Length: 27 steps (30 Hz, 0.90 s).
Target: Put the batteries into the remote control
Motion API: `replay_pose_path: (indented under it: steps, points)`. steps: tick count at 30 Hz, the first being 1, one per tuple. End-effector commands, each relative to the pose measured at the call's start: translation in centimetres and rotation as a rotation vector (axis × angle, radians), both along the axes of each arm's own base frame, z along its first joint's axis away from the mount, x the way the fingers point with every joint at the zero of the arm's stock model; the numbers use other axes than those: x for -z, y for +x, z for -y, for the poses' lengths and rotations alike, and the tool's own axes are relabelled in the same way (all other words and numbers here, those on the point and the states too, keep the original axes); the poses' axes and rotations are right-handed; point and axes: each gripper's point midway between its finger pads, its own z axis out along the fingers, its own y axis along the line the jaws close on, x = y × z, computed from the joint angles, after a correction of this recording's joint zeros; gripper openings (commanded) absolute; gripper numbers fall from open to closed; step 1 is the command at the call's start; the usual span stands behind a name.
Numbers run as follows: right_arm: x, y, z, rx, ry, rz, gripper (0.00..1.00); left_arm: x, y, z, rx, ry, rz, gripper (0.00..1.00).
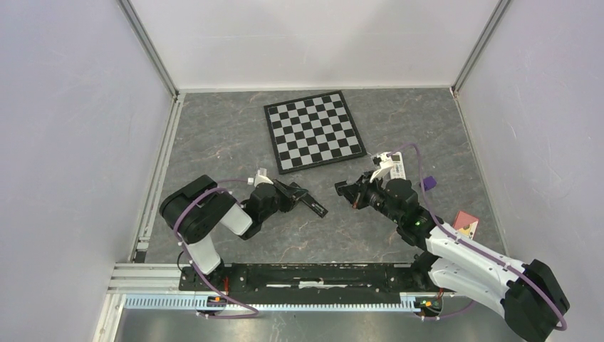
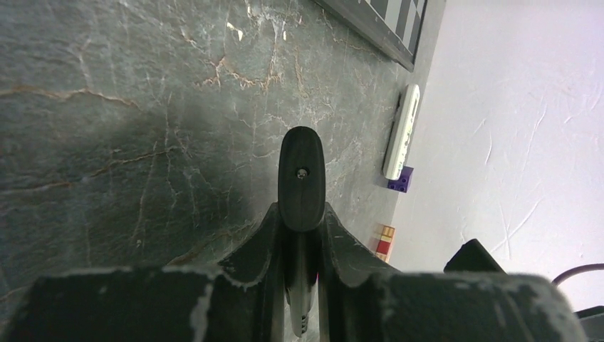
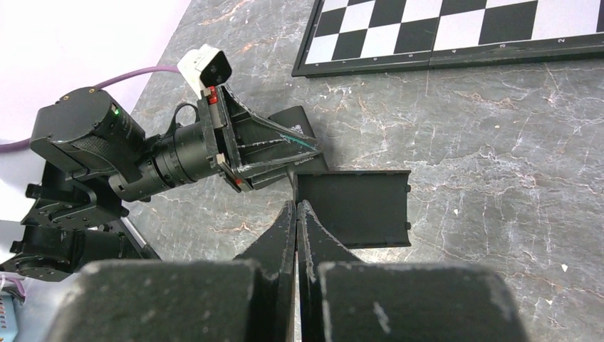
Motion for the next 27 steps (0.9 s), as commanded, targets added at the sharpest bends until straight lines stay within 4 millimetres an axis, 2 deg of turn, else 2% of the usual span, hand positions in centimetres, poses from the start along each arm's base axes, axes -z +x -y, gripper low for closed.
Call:
replay_pose_path:
  steps: [1,5,14,19,23,27]
  points:
    - [-0.1,-0.1,0.1,-0.001,0.022,-0.003,0.0,-0.1,0.3,-0.6,-0.048,0.019,0.007,0.26]
    - [-0.1,0.0,0.3,0.009,0.032,-0.01,0.0,1.1,-0.3,-1.5,-0.066,0.08,-0.051,0.38]
    - [-0.1,0.1,0.2,0.0,0.048,-0.035,0.0,2.1,-1.6,-3.1,-0.105,0.137,-0.14,0.62]
    - [-0.5,0.1,0.1,-0.007,0.066,-0.041,0.0,3.1,-3.1,-4.3,-0.132,0.204,-0.255,0.8]
    - [-0.7,-0.1,-0.4,-0.031,0.088,-0.071,0.0,3.2,-4.5,-5.4,-0.143,0.265,-0.354,0.99]
    - [-0.6,-0.1,-0.7,-0.043,0.108,-0.113,0.0,2.8,-5.6,-5.9,-0.133,0.282,-0.39,1.0]
